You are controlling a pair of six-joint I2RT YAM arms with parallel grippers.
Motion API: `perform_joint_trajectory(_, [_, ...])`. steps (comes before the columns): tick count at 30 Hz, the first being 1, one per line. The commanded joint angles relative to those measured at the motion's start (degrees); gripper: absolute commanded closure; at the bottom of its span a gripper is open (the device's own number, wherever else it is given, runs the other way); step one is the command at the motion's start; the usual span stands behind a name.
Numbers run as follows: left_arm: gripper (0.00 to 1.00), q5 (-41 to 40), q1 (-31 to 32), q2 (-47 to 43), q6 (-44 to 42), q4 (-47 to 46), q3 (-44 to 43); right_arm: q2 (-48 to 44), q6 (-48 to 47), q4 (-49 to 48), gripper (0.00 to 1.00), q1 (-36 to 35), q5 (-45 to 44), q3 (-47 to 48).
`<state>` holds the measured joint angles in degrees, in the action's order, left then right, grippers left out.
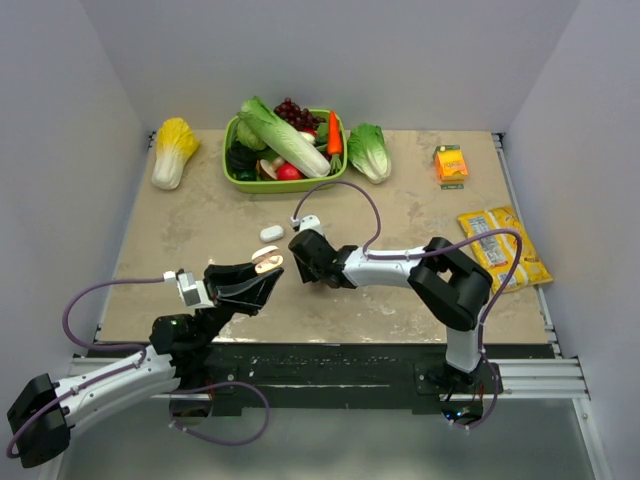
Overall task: Insert the wireless bluetooth earbuds into the charging case
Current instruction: Pick up the earbud from the center of the board.
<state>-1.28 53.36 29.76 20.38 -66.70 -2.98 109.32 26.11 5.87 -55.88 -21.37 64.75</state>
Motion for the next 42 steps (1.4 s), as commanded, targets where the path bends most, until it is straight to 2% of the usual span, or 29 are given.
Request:
perform_joint_trajectory(1, [1.0, 0.49, -0.01, 0.04, 0.71, -2.3, 2.19, 0.28, 0.61, 7.93, 0.56, 0.07, 1.41, -2.88])
perform_joint_trajectory(14, [1.0, 0.58, -0.1, -0.4, 1.15, -2.3, 2.46, 1.34, 0.17, 7.58, 0.61, -0.11, 3.35, -2.96])
perform_joint_trajectory(20, [1.0, 0.4, -0.1, -0.32, 1.15, -2.21, 2.63, 0.9, 0.17, 7.31, 0.74, -0.2, 3.7, -3.4])
perform_joint_trajectory(23, [1.0, 0.49, -0.1, -0.14, 1.24, -2.39, 2.63, -0.15, 0.61, 6.97, 0.83, -0.2, 3.7, -3.93])
perform_joint_trajectory(25, [1.0, 0.31, -0.1, -0.14, 1.24, -2.39, 2.63, -1.03, 1.05, 6.79, 0.92, -0.2, 3.7, -4.37])
perform_joint_trajectory(27, [1.0, 0.14, -0.1, -0.14, 1.24, -2.39, 2.72, -2.96, 1.84, 6.26, 1.0, -0.2, 4.22, -5.24])
perform_joint_trajectory(32, [1.0, -0.65, -0.1, 0.03, 0.27, -2.39, 2.37, -10.77, 3.77, 1.54, 1.0, 0.33, 3.61, -7.97])
perform_joint_trajectory(38, [1.0, -2.14, -0.1, 2.75, -2.27, -4.05, 0.7, -26.94, 3.16, -5.59, 1.0, 0.51, 1.59, -12.28])
perform_joint_trajectory(42, [1.0, -3.38, -0.1, 6.71, -4.73, -9.31, -0.62, -37.67, 0.88, -9.29, 1.0, 0.42, -0.78, -13.94])
